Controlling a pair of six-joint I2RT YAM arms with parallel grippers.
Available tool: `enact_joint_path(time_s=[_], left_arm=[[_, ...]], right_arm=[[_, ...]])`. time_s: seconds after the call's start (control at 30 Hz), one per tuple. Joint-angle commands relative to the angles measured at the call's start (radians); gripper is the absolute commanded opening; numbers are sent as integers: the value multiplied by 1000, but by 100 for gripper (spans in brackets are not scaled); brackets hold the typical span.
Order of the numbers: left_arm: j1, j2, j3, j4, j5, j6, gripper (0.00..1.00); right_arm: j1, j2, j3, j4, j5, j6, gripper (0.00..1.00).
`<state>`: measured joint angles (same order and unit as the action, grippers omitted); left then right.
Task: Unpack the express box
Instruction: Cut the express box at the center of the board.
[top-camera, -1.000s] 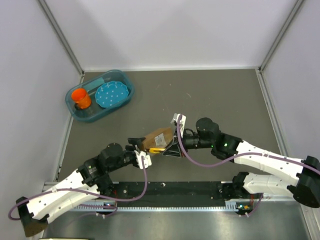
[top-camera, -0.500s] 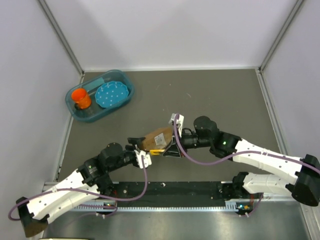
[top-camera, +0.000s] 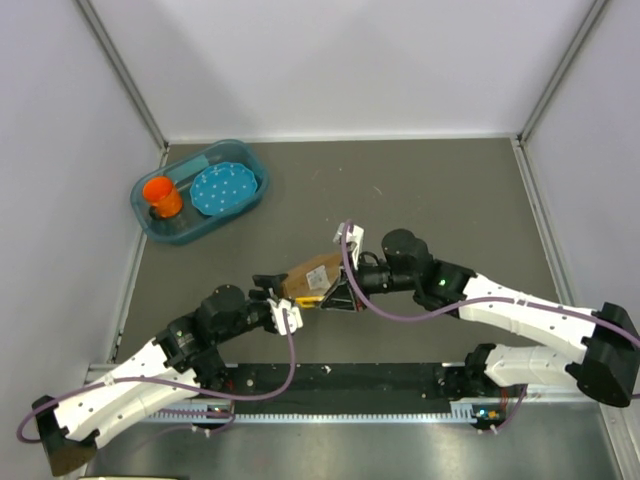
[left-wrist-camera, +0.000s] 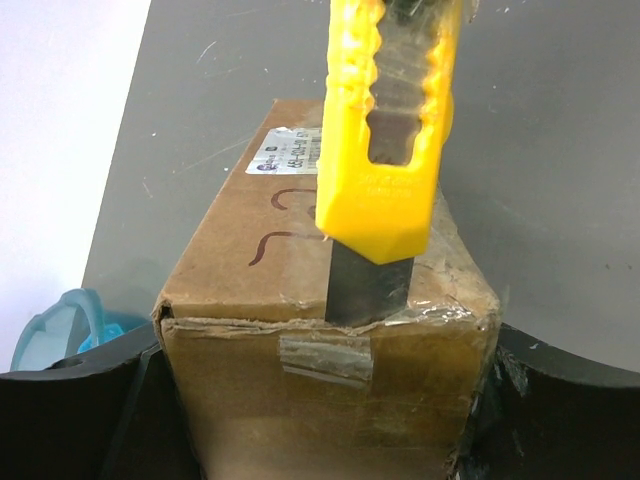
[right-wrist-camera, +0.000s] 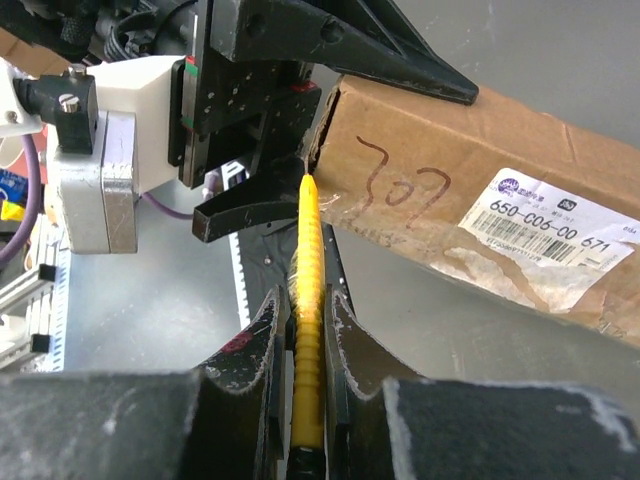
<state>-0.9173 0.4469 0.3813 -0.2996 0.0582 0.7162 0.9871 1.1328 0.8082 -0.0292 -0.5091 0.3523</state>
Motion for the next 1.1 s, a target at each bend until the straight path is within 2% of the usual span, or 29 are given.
enact_joint_path(time_s=[0.0,0.27,0.57,0.73,1.07], left_arm=[[-8,4,24,116,46,-17,27],[-9,6,28,114,45,-17,25],[0,12,27,135,32,-41,26],[14,16,41,146,19,-57,25],[37,-1,34,134,29,-70,25]], right_arm=[[12,59,63,161,59,51,0],[24,73,72,239,122,59,0],[56,-4,20,290,181,57,0],[99,-39,10,204,207,11,0],[105,-108,-23,86,213,-18,0]])
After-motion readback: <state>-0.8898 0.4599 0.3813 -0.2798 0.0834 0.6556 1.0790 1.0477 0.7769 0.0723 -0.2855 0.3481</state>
